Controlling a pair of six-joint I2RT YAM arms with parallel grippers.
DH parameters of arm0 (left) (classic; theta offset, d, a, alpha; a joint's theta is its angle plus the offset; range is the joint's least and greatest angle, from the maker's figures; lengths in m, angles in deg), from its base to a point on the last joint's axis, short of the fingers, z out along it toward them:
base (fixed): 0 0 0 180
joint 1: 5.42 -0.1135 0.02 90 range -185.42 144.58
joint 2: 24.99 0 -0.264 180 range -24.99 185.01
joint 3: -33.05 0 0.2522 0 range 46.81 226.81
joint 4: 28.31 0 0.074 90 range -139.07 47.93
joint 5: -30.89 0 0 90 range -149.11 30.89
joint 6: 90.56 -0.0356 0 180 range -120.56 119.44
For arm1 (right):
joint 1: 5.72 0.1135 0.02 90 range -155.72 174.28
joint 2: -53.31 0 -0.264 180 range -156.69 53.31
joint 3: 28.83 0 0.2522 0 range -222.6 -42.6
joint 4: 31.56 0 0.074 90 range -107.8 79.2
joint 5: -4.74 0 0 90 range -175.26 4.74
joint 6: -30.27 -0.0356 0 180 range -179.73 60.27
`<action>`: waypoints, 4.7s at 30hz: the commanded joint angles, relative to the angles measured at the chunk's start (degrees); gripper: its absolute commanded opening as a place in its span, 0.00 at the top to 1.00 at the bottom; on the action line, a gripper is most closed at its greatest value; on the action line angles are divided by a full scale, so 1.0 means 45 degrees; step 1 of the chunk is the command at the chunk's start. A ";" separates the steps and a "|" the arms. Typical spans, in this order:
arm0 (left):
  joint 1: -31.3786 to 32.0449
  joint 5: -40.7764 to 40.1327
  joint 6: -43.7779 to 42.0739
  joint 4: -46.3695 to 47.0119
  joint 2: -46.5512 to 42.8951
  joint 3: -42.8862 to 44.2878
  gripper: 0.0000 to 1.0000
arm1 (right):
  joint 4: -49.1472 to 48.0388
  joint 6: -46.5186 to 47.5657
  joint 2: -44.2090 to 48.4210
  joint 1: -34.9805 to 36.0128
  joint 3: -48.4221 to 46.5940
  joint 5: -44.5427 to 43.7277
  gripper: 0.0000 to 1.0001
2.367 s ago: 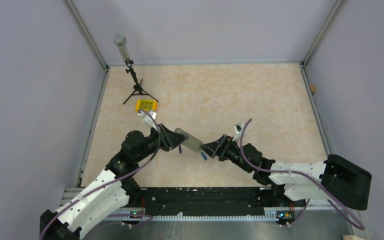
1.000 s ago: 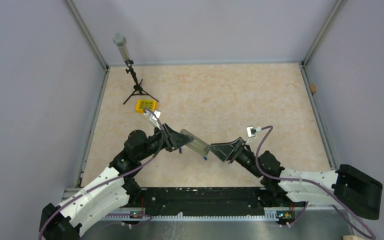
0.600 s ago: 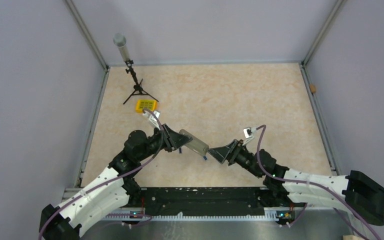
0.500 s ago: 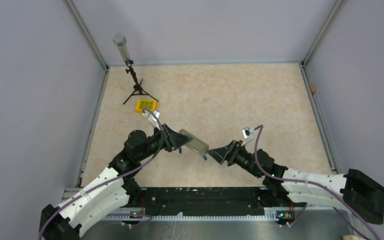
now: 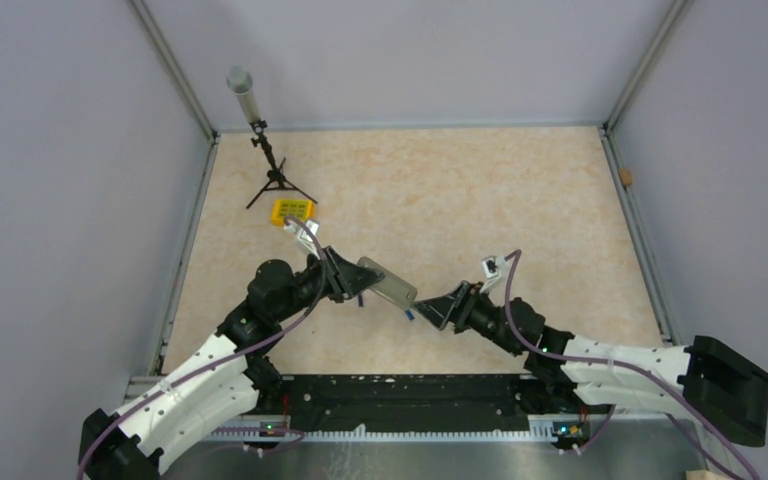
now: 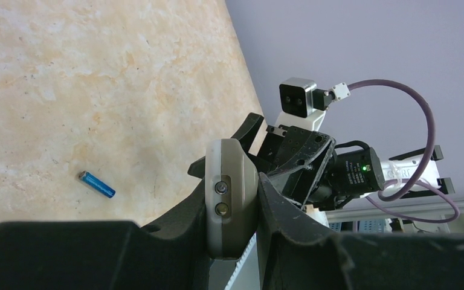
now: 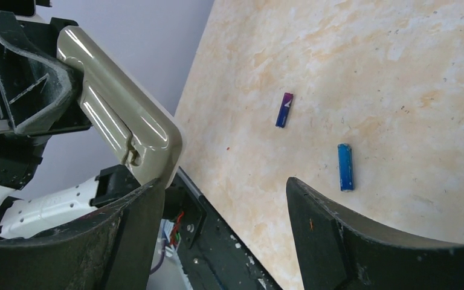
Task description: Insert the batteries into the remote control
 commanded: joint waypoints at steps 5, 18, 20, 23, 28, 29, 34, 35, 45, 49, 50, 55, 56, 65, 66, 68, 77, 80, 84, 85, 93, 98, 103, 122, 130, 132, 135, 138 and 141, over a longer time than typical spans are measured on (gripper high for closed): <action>0.0044 0.0132 -0.0528 0.0211 -0.0032 0.0557 1.00 | 0.0212 0.0422 0.0995 0.0153 -0.0867 -0.0055 0.27; 0.0042 0.0402 -0.0421 0.0203 -0.0251 0.0684 1.00 | 0.0020 0.0316 0.0436 0.0150 -0.0943 -0.0396 0.27; 0.0052 0.0502 -0.0358 0.0245 -0.0257 0.0680 1.00 | -0.0092 0.0279 0.0308 0.0150 -0.0968 -0.0382 0.27; 0.0042 0.0675 -0.0226 0.0420 -0.0218 0.0627 1.00 | -0.0232 0.0221 0.0148 0.0152 -0.0997 -0.0363 0.27; 0.0042 0.0908 -0.0121 0.0630 -0.0116 0.0583 1.00 | -0.0389 0.0180 -0.0046 0.0152 -0.1044 -0.0367 0.27; 0.0042 0.0928 -0.0120 0.0651 -0.0102 0.0572 1.00 | -0.0402 0.0169 -0.0092 0.0153 -0.1061 -0.0374 0.27; 0.0042 0.1014 -0.0062 0.0763 -0.0061 0.0544 1.00 | -0.0522 0.0156 -0.0231 0.0153 -0.1104 -0.0383 0.27; 0.0047 0.1041 -0.0061 0.0801 -0.0061 0.0543 1.00 | -0.0557 0.0158 -0.0267 0.0153 -0.1105 -0.0379 0.27; 0.0042 0.0958 -0.0021 0.0872 0.0095 0.0375 1.00 | -0.2069 0.0068 -0.0393 0.0150 -0.0825 -0.0018 0.27; 0.0043 0.0708 -0.0142 0.0773 0.0102 0.0255 1.00 | -0.2172 0.0053 -0.0186 0.0142 -0.0787 0.0053 0.27; 0.0042 0.0598 -0.0225 0.0705 0.0082 0.0260 1.00 | -0.2003 0.0043 -0.0119 0.0149 -0.0801 -0.0009 0.27; 0.0042 -0.0067 -0.0784 0.0382 0.0246 0.0231 1.00 | -0.0145 0.0048 0.0225 0.0148 -0.1097 -0.0737 0.27; 0.0042 -0.0197 -0.0886 0.0397 0.0341 0.0216 1.00 | 0.0205 0.0081 0.0298 0.0142 -0.1153 -0.0833 0.27; 0.0044 -0.1077 -0.1733 0.0469 0.1761 0.0271 1.00 | 0.4576 0.1571 0.1219 0.0153 -0.2057 -0.1178 0.27; 0.0042 -0.1139 -0.1725 0.0538 0.1966 0.0255 1.00 | 0.5122 0.1800 0.1243 0.0148 -0.2235 -0.1201 0.27; 0.0042 -0.1163 -0.1654 0.0900 0.2380 0.0114 1.00 | 0.6133 0.2208 0.1242 0.0148 -0.2512 -0.1267 0.27; -0.0286 -0.1041 -0.1455 0.2087 0.4108 -0.0388 0.93 | 0.9638 0.3836 0.0384 0.0150 -0.3888 -0.1744 0.27; -0.0398 -0.0849 -0.1257 0.2349 0.4506 -0.0541 0.87 | 1.0300 0.4326 -0.0392 0.0148 -0.4573 -0.1873 0.28; -0.0440 -0.0927 -0.0961 0.2403 0.4280 -0.1027 0.82 | 1.0531 0.4933 -0.1190 0.0152 -0.5257 -0.1848 0.30; -0.0433 -0.0969 -0.0884 0.2169 0.4095 -0.1138 0.81 | 1.0663 0.5043 -0.1385 0.0150 -0.5415 -0.1863 0.30; -0.0437 -0.0938 0.0671 0.1166 0.1919 -0.3166 0.69 | 1.0421 0.5324 -0.2445 0.0147 -0.5831 -0.1811 0.30; -0.0438 -0.1004 0.1409 0.1894 0.1573 -0.4412 0.60 | 1.0044 0.5291 -0.2815 0.0148 -0.5841 -0.1433 0.30; -0.0432 -0.0866 0.1717 0.2942 0.2471 -0.4963 0.49 | 0.9821 0.5296 -0.2967 0.0153 -0.5829 -0.1086 0.30; 0.0379 -0.2523 0.2048 -0.5669 -0.2083 -0.4064 0.01 | 0.9416 0.6466 -0.6074 0.0153 -0.7518 -0.0509 0.32; 0.0393 -0.3064 0.1566 -0.8429 -0.3867 -0.3034 0.01 | 0.9381 0.6867 -0.8025 0.0148 -0.8663 0.0141 0.46; 0.0403 -0.3192 0.1195 -0.8534 -0.3672 -0.2757 0.01 | 0.9384 0.6942 -0.8331 0.0147 -0.8831 0.0188 0.50; 0.0390 -0.3514 0.0657 -0.8411 -0.3080 -0.2443 0.01 | 0.9752 0.7070 -0.8782 0.0153 -0.9135 0.0066 0.55; 0.0389 -0.3689 0.0197 -0.7990 -0.2552 -0.2170 0.01 | 0.9952 0.7108 -0.9158 0.0152 -0.9229 -0.0038 0.60; 0.0386 -0.3981 -0.0218 -0.7400 -0.2105 -0.2078 0.01 | 1.0204 0.7128 -0.9443 0.0152 -0.9282 -0.0182 0.65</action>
